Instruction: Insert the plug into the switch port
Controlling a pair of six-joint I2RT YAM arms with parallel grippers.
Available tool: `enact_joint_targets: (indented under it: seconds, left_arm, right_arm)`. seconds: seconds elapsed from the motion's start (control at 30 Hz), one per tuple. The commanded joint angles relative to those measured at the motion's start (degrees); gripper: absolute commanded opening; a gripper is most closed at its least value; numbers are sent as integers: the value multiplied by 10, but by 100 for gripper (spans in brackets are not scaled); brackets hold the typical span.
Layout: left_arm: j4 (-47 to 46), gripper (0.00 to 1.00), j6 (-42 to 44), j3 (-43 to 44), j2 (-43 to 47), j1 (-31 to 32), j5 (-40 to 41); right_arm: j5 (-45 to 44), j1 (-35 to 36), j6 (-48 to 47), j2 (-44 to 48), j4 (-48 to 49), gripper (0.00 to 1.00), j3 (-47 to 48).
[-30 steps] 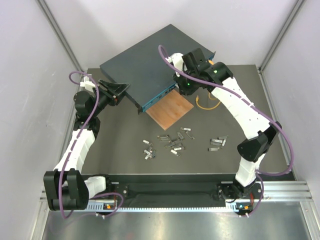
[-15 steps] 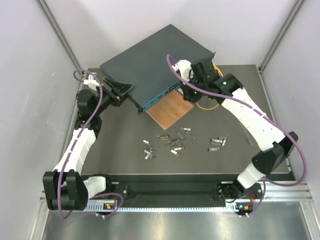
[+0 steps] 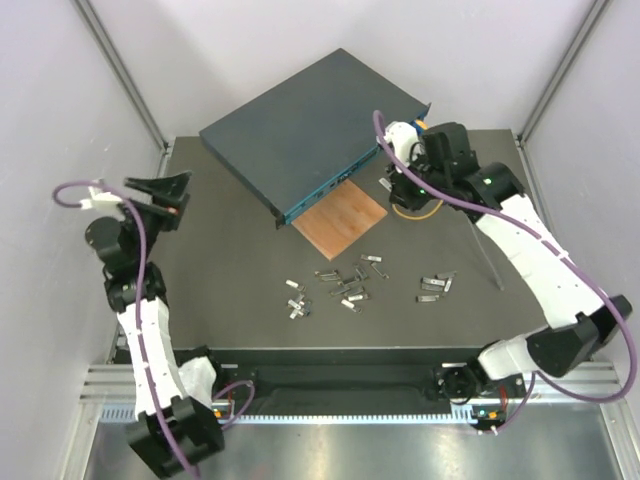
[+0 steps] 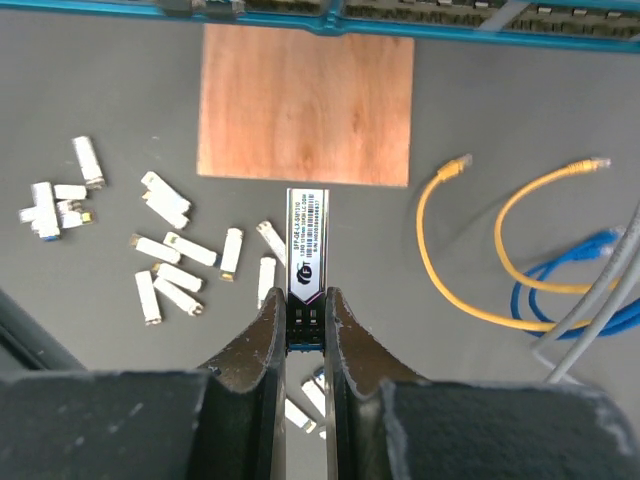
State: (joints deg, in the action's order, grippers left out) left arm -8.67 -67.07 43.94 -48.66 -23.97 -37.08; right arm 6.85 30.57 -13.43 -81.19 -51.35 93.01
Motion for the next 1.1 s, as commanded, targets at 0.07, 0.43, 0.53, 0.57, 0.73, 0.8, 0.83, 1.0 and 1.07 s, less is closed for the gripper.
enact_joint_targets:
  seconds: [0.07, 0.43, 0.53, 0.57, 0.73, 0.8, 0.83, 1.0, 1.07]
  left_arm:
    - [-52, 85, -23, 81, 21, -24, -45]
    - [22, 75, 108, 234, -123, 271, -50]
    - [34, 73, 143, 270, -165, 354, -45]
    - [34, 72, 148, 275, -174, 369, -45]
    - [32, 67, 159, 280, -216, 441, -49]
    - [32, 64, 159, 277, -223, 458, -46]
    - [33, 64, 157, 274, -224, 462, -46]
    - [32, 51, 157, 273, -231, 475, -40]
    - [34, 42, 153, 269, -231, 475, -34]
  right_arm:
    - [129, -5, -30, 67, 54, 0, 3]
    - [93, 85, -52, 15, 93, 0, 99]
    - [42, 130, -76, -12, 89, 0, 131]
    - [29, 149, -82, -18, 88, 0, 137]
    - [-23, 177, -87, -46, 85, 0, 160]
    - [-27, 185, -86, -49, 87, 0, 160]
    - [-31, 187, -89, -49, 87, 0, 159]
    - [-37, 197, -91, -50, 93, 0, 154]
    - [-37, 199, -90, -49, 95, 0, 152]
